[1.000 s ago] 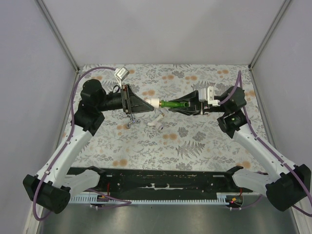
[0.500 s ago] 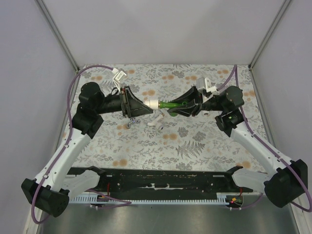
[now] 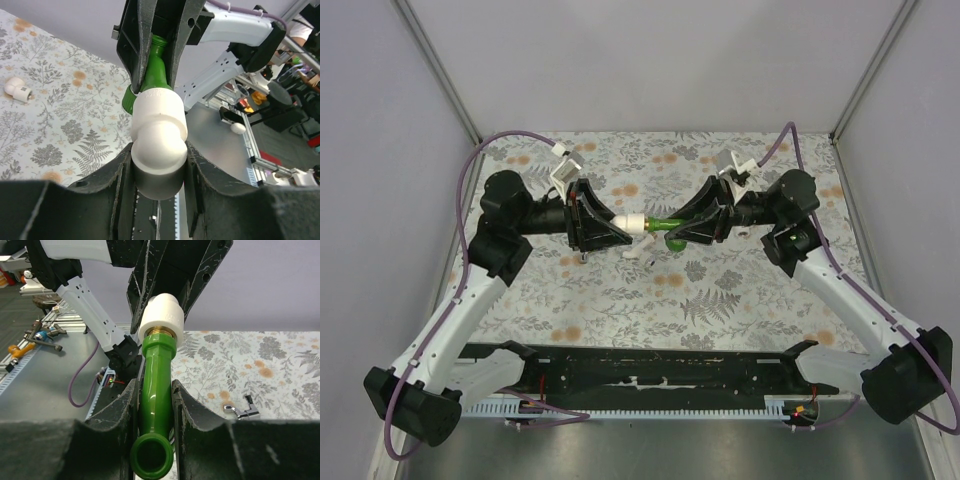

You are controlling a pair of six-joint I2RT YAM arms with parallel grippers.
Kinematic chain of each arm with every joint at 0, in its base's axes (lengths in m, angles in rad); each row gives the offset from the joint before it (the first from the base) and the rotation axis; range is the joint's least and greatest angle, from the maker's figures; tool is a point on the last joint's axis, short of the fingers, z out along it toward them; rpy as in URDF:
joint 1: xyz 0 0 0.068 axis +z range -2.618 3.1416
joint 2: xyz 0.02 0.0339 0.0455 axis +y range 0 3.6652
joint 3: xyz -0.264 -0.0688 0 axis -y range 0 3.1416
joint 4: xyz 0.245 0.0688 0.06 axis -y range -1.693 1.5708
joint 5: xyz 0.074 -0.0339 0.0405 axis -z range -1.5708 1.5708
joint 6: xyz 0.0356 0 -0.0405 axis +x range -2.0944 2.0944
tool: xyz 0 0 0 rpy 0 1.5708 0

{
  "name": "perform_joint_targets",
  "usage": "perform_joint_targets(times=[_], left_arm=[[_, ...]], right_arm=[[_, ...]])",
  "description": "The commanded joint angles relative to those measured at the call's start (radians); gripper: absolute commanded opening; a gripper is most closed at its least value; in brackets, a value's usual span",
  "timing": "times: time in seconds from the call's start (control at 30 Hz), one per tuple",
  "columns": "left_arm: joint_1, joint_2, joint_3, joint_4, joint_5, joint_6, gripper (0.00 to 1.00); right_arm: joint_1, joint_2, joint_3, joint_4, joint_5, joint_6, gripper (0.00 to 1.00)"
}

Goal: Install the water faucets

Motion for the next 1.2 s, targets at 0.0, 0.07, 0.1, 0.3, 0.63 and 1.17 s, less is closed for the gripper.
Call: perform_joint_targets(times=[0.0,0.07,0.1,0.3,0.63,1.17], left_arm=[[-0.043,0.013,0.052,-0.155,0.050,0.249,0.02],[-0.043,0.019,0.063,-0.207,0.033,0.317,0.02],[-0.043,0.017,0.063,-0.215,0.030,0.337,0.02],[-0.058,0.007,0.049,-0.217,-0.015,0.438,0.02],[-0.068,-0.021,-0.079,0.222,-0.072,0.153,0.02],[-0.066,0.011,-0.021,0.078,0.129,0.380,0.02]], right_arm=[[0.029,-0.006,0.071,-0.117,0.058,0.016,0.00],[0.028,-0.011,0.082,-0.158,0.072,0.016,0.00],[0.029,-0.011,0.086,-0.179,0.086,0.016,0.00],[0.037,-0.008,0.085,-0.191,0.130,0.100,0.00],[0.038,-0.011,-0.016,0.035,0.187,0.235,0.00],[0.038,-0.006,0.036,-0.040,0.098,0.262,0.00]])
